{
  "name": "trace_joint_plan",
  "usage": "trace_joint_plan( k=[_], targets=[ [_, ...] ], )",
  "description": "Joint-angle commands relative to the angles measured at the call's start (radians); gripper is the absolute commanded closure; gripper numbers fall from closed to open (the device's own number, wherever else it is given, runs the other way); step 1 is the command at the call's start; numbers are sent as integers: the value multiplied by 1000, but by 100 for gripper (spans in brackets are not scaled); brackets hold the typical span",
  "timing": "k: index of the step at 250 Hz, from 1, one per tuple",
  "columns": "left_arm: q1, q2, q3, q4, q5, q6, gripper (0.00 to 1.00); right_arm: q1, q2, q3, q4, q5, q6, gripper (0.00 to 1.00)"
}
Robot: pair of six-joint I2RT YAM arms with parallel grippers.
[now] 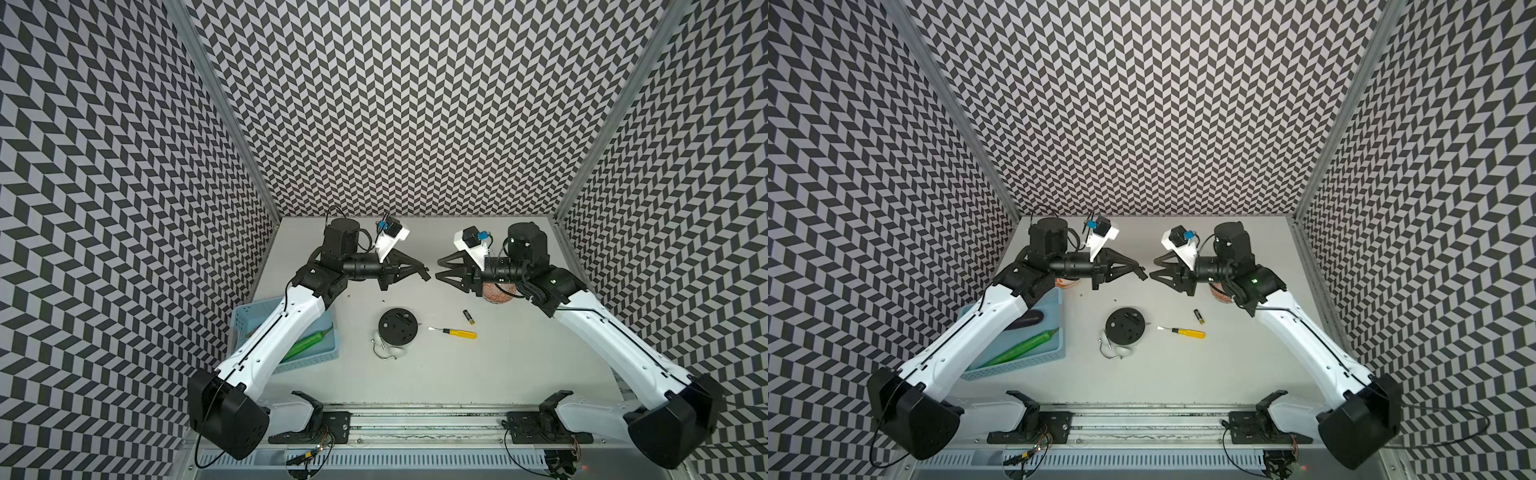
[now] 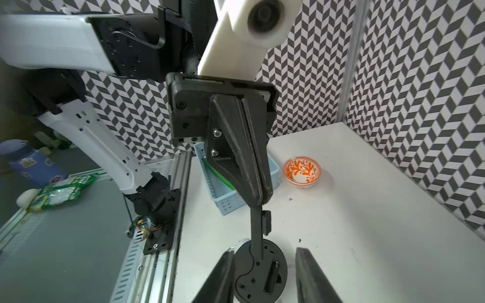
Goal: Remove the battery from the alarm
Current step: Pick up the cover from the center of the board.
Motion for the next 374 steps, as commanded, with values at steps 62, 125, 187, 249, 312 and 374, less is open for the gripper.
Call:
trace_joint_plan(
  k=[62,125,187,249,312,374],
  targets=[
    [-20,-19,25,33,62,19,100,3,33,40,21,-195,30,66],
    [-24,-17,30,58,85,6,100,3,55,51,27,-194,40,74],
    [-26,-17,24,47,97,13,100,0,59,56,48,-186,61,76],
    [-27,-11,26,28,93,29,100,1,69,57,55,-224,76,96],
    [-27,-36,16,-2,-16,21,65,-16,55,26,63,-164,112,100],
    [-22,-159,-144,-58,-591,-249,16,-23,-9,-91,54,279,282,100]
  ],
)
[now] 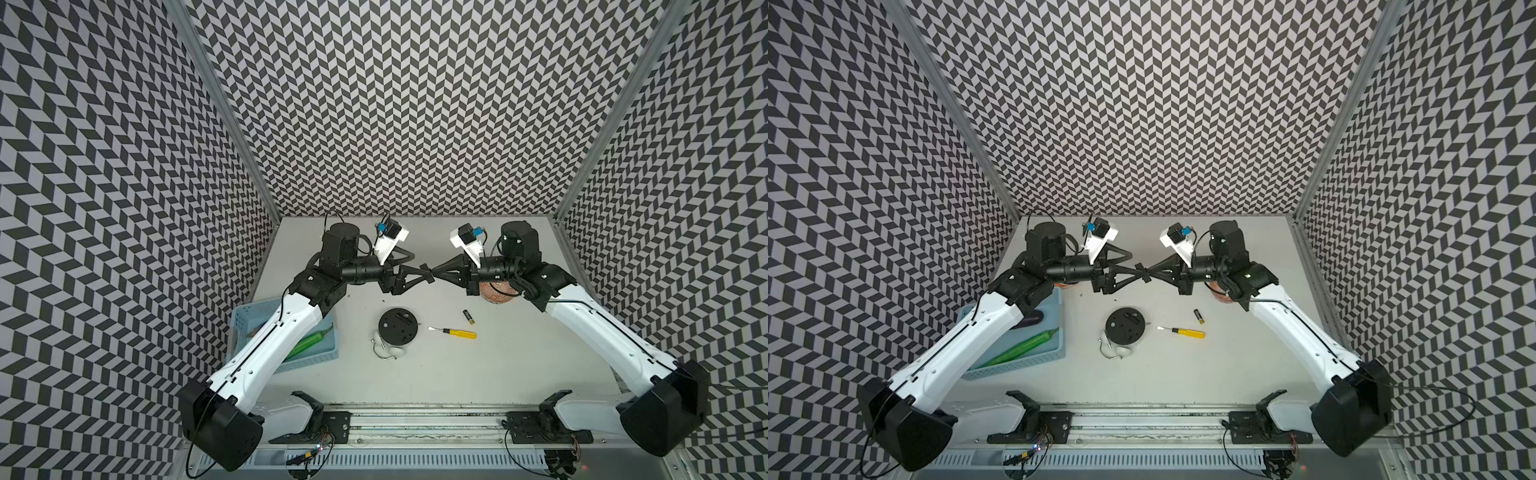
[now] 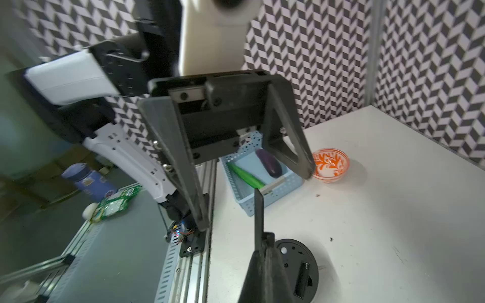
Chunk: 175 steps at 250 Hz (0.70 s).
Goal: Remove the battery from the alarm
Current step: Pick up the cover from the center of the board, then move the alarm to the center of the board.
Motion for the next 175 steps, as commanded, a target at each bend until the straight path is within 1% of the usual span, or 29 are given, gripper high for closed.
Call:
trace_joint_plan(
  k=[1,18,33,36,59,71,84,102,135,156,175],
  targets=[
    [1,-72,-78,-60,-348,-166,16,-7,-48,-62,15,299,120,100],
    [1,-95,-147,-116,-454,-264,15,-8,-65,-89,-29,417,146,100],
    [0,-104,-205,-176,-523,-353,18,-8,-79,-114,-56,487,164,100],
    [-1,-105,-216,-187,-534,-387,19,-8,-83,-120,-60,496,168,100],
    [-9,-121,-324,-224,-559,-539,24,-7,-106,-164,-60,523,194,100],
    [-27,-129,-381,-210,-562,-609,25,-7,-115,-189,-46,517,207,100],
    [-47,-128,-434,-189,-570,-670,28,-8,-121,-210,-33,513,218,100],
    [-66,-110,-476,-148,-561,-714,37,-7,-122,-225,-20,502,234,100],
    [-121,-54,-492,-95,-574,-745,37,-7,-107,-214,-35,478,235,100],
    [-151,-9,-485,-123,-619,-758,41,-7,-98,-201,-56,471,229,100],
    [-185,6,-497,-149,-689,-775,42,-7,-102,-204,-56,467,230,100]
  ],
)
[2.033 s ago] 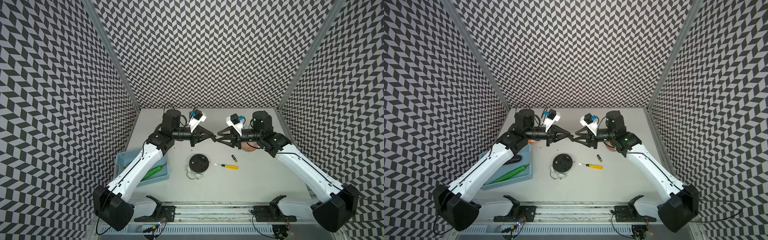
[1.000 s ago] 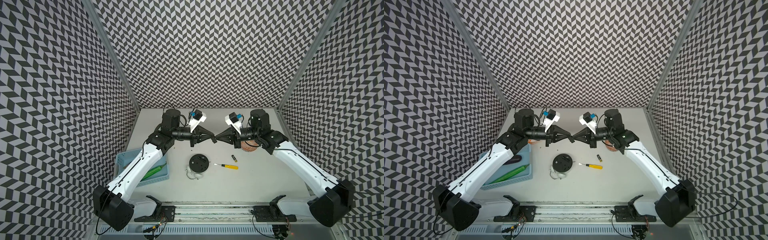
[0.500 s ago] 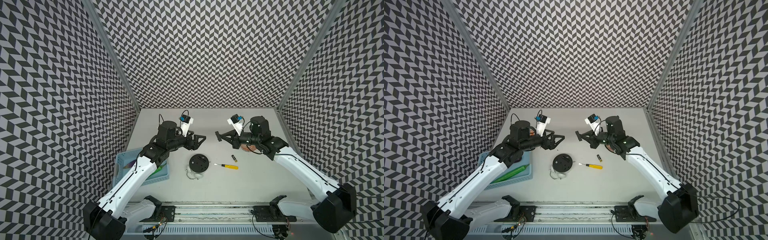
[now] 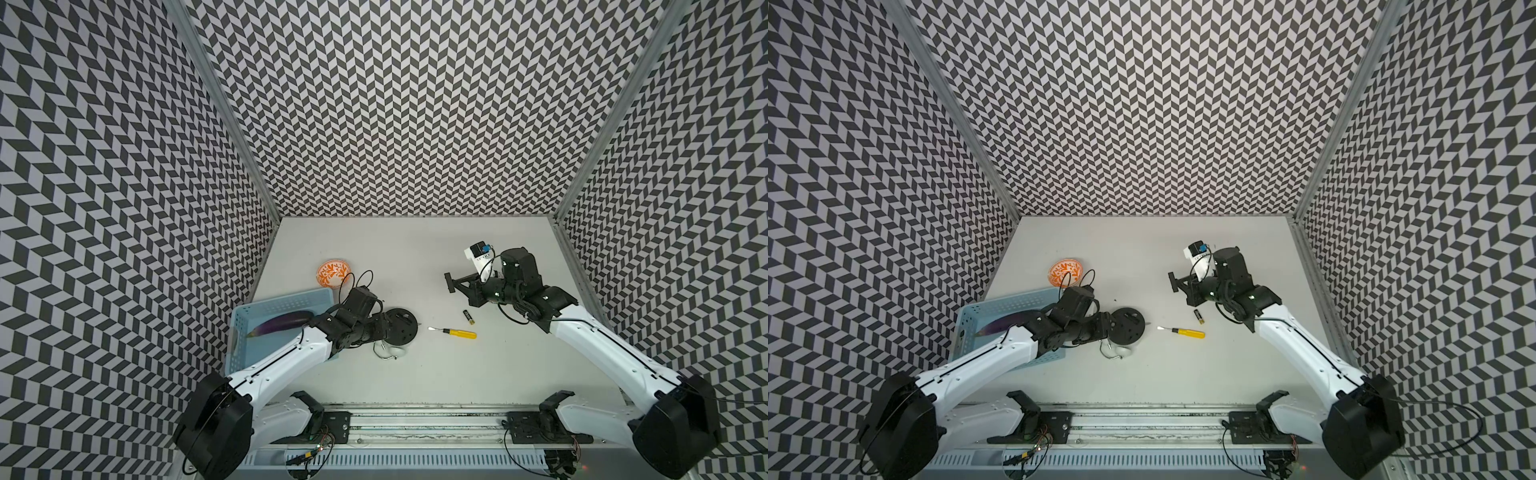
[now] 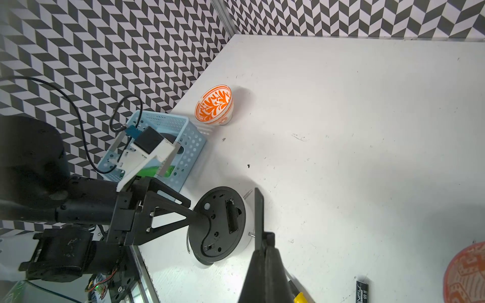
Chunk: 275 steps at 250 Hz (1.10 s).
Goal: Remove the battery from the alarm
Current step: Move the alarm to the center of the board.
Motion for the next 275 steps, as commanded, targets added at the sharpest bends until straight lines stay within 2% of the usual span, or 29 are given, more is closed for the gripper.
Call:
trace_joint_plan(
  k=[1,39,89,106,138,170,220,237,260,275],
  targets=[
    [-41,23,0,-5,-108,-60,41,-2,-6,19,14,-5,10,100],
    [-64,77,-14,-6,-149,-54,44,-2,-21,5,29,-7,13,100],
    [-103,206,75,-40,-244,14,48,-2,-18,3,23,-7,14,100],
    [-107,247,105,-45,-268,50,59,-2,-19,0,22,-4,12,100],
    [-103,310,166,-28,-301,185,71,-2,-27,-4,9,8,8,100],
    [-91,383,230,15,-259,441,81,-2,-36,-18,4,16,3,100],
    [-45,512,332,22,-104,797,89,-2,-28,-33,-18,19,0,100],
    [-20,542,366,28,-36,879,90,-2,-24,-46,-18,22,2,100],
    [12,578,411,22,116,958,89,-2,-8,-62,-15,1,9,100],
    [5,597,440,13,144,1006,89,-2,12,-70,-18,-14,23,100]
  ],
)
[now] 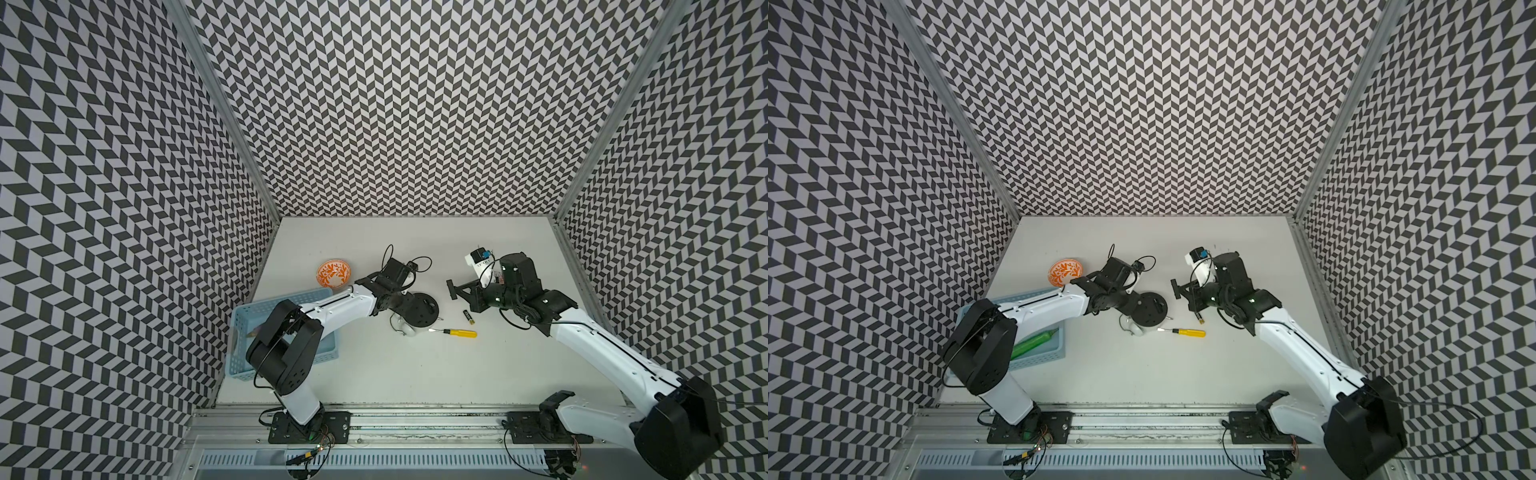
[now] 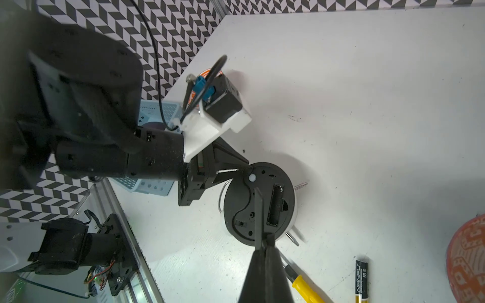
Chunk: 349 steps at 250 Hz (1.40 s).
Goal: Remove the battery from the alarm
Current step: Move the alarm to the center of the board, then install the cover on the alarm.
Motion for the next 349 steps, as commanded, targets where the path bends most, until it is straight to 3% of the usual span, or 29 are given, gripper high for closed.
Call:
trace_joint_plan(
  k=[1,41,89,98,122,157,175,217,349],
  targets=[
    [6,73,21,-83,174,204,89,-2,26,-22,14,-22,18,100],
    [-14,109,106,-85,172,296,83,0,106,-29,16,-53,69,100],
    [4,118,211,-29,65,319,68,0,221,13,11,-51,128,100],
    [8,111,230,-16,37,296,59,0,239,22,4,-45,137,100],
    [11,67,238,11,-21,204,53,0,273,20,10,-53,168,100],
    [10,-15,172,28,-51,-42,42,-6,320,6,54,-101,206,100],
    [4,-46,124,31,31,-130,41,-9,330,4,86,-130,220,100],
    [-22,-94,10,84,84,-251,39,-9,341,3,140,-141,238,100],
    [-34,8,57,3,106,-208,39,-9,374,-45,206,-119,285,100]
  ],
)
